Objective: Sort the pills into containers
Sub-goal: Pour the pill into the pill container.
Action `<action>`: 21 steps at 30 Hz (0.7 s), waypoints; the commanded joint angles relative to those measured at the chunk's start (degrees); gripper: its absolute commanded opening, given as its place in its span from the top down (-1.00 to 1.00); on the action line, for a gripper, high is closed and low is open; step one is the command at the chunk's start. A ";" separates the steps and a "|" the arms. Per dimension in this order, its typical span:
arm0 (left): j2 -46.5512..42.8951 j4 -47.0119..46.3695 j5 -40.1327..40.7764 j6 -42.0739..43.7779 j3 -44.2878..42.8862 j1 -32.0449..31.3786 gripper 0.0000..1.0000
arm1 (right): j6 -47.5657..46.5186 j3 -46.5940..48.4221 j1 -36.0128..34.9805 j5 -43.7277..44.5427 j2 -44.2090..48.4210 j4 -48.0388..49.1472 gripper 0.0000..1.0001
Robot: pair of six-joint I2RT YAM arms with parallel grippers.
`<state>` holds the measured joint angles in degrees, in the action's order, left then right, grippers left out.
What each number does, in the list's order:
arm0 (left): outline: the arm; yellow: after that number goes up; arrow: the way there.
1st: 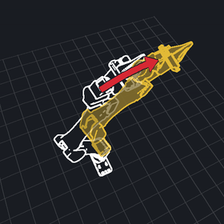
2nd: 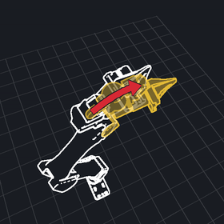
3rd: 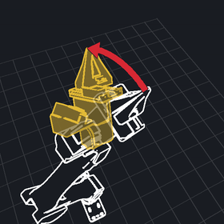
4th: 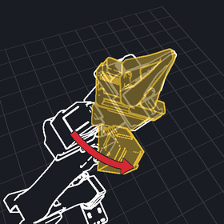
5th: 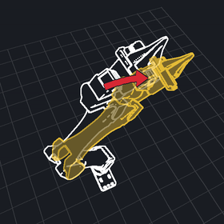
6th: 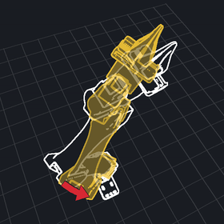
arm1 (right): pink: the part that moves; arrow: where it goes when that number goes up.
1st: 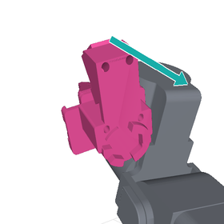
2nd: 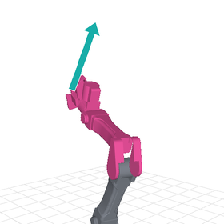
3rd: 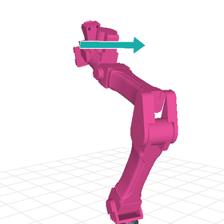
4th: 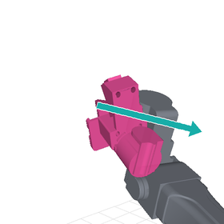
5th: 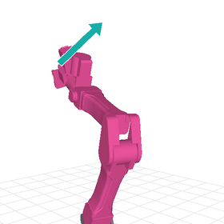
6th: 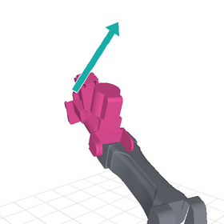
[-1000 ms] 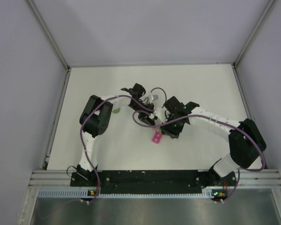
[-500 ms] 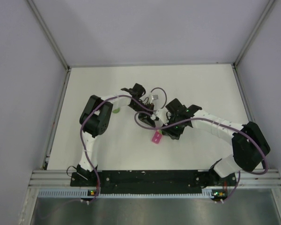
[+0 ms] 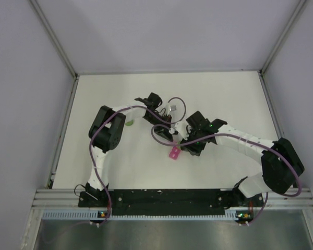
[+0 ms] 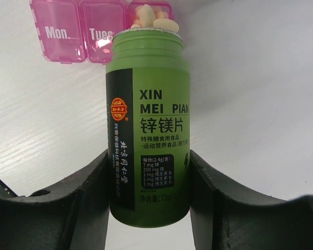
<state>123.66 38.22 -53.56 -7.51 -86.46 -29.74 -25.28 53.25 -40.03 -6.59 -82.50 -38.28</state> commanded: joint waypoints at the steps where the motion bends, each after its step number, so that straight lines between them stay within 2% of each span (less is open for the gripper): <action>1: -1.49 0.28 -1.81 1.00 0.41 0.38 1.00 | 0.67 -0.08 -0.75 -0.62 2.78 2.25 1.00; 21: -1.66 0.28 -1.81 1.27 0.50 0.82 1.00 | 1.11 -1.93 -0.66 -1.23 5.24 3.48 1.00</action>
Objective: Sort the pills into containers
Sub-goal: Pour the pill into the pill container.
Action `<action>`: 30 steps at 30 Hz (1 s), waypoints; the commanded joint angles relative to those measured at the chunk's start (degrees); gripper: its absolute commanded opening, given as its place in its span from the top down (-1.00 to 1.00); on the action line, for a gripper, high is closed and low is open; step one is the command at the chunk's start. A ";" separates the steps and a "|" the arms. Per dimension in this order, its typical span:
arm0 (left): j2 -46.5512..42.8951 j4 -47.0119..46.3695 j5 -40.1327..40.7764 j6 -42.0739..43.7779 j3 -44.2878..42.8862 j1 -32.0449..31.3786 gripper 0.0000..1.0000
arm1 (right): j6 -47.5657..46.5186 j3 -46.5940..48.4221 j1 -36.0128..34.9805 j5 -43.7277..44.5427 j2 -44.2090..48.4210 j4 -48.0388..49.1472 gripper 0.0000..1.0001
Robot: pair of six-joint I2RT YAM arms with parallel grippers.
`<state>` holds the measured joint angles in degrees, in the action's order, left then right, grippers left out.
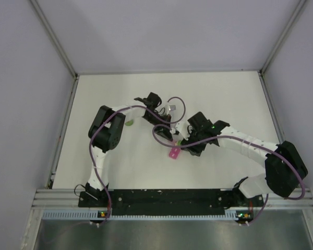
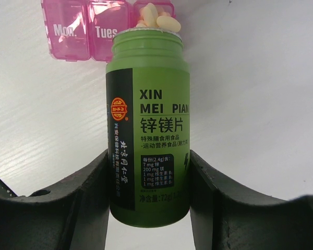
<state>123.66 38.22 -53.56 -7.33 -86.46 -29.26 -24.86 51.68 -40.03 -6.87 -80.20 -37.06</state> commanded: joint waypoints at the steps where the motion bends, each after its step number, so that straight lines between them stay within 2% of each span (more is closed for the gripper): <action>1: -1.66 0.28 -1.81 1.18 0.50 0.25 1.00 | 0.69 -0.44 -0.66 -1.04 2.95 2.43 1.00; 30: -1.14 0.54 -2.34 1.71 0.41 0.43 1.00 | 0.69 -2.02 -0.57 -2.18 4.88 4.01 1.00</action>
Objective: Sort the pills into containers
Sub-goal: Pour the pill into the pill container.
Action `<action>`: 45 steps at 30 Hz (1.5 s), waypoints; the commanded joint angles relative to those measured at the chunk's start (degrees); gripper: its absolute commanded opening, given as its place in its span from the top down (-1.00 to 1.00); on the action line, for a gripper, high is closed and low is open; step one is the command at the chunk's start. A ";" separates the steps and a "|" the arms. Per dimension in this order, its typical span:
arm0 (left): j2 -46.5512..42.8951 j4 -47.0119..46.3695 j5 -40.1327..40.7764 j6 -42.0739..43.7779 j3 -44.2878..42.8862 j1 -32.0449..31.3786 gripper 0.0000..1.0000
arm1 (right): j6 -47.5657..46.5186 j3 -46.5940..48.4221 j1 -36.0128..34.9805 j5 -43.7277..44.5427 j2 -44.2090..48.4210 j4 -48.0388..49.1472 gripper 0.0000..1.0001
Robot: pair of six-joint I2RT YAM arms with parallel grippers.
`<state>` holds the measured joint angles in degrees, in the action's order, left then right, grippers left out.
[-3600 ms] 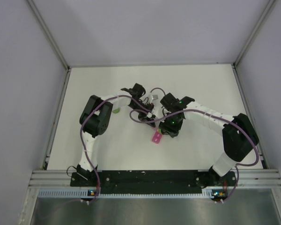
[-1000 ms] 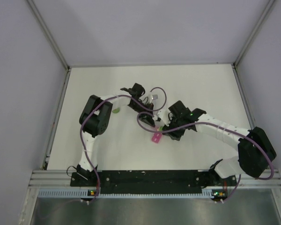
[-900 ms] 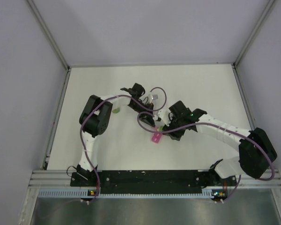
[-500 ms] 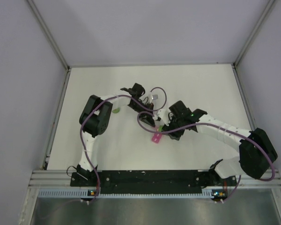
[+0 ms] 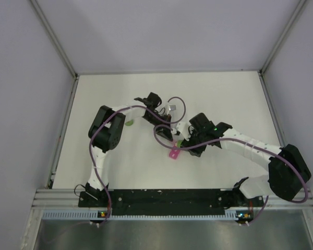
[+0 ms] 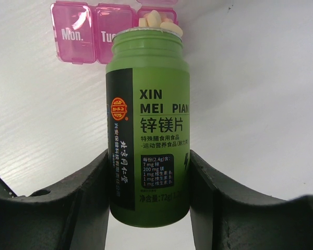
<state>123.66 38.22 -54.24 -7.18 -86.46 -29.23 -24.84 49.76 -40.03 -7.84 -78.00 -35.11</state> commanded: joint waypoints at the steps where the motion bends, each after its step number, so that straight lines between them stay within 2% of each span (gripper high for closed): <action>1: -1.14 0.63 -1.66 1.56 0.41 0.32 1.00 | 0.67 -0.10 -0.57 -1.22 2.85 2.33 1.00; 45: -1.05 5.90 0.54 6.65 -2.49 1.46 1.00 | 2.69 -1.07 2.85 -8.51 13.40 9.98 1.00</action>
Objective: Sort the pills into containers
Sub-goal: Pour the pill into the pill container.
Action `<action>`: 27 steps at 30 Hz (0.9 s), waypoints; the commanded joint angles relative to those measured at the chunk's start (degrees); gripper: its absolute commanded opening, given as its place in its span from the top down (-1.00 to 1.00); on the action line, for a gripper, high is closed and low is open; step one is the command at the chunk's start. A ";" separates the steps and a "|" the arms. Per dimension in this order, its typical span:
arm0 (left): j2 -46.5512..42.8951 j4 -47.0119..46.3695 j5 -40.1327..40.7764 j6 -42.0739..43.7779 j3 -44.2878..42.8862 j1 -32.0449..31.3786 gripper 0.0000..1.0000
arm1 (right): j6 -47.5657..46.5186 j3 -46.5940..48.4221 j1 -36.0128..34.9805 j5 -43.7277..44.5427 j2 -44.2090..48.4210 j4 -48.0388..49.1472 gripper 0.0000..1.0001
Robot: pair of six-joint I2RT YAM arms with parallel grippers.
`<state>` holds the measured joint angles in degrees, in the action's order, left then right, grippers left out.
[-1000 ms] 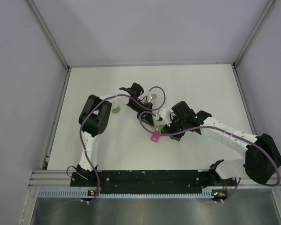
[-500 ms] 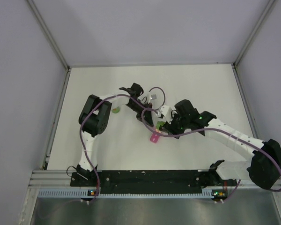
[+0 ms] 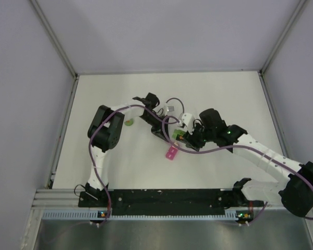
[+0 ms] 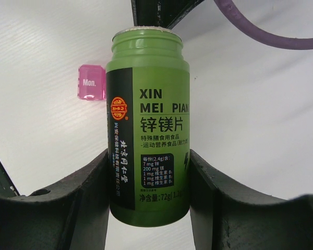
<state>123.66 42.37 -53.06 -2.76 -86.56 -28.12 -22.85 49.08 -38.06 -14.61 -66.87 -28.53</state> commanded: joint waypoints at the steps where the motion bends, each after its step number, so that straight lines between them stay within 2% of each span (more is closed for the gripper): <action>1: -1.14 1.84 -0.82 2.24 -2.47 0.26 1.00 | 0.79 -0.39 1.06 -1.82 2.45 3.57 1.00; 6: -1.40 2.19 -0.56 2.24 -2.47 0.26 0.98 | 0.97 -0.39 1.50 -2.26 2.89 3.57 1.00; 18: -1.58 2.37 0.32 2.24 -2.56 0.26 0.49 | 1.32 -0.65 1.68 -2.17 3.15 3.57 1.00; 27: -2.19 2.45 1.03 2.24 -2.29 0.26 0.33 | 1.23 -1.36 1.85 -2.35 3.85 3.75 1.00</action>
<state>123.66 44.21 -52.05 -1.50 -87.29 -28.12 -22.26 47.88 -36.93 -15.77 -65.58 -27.46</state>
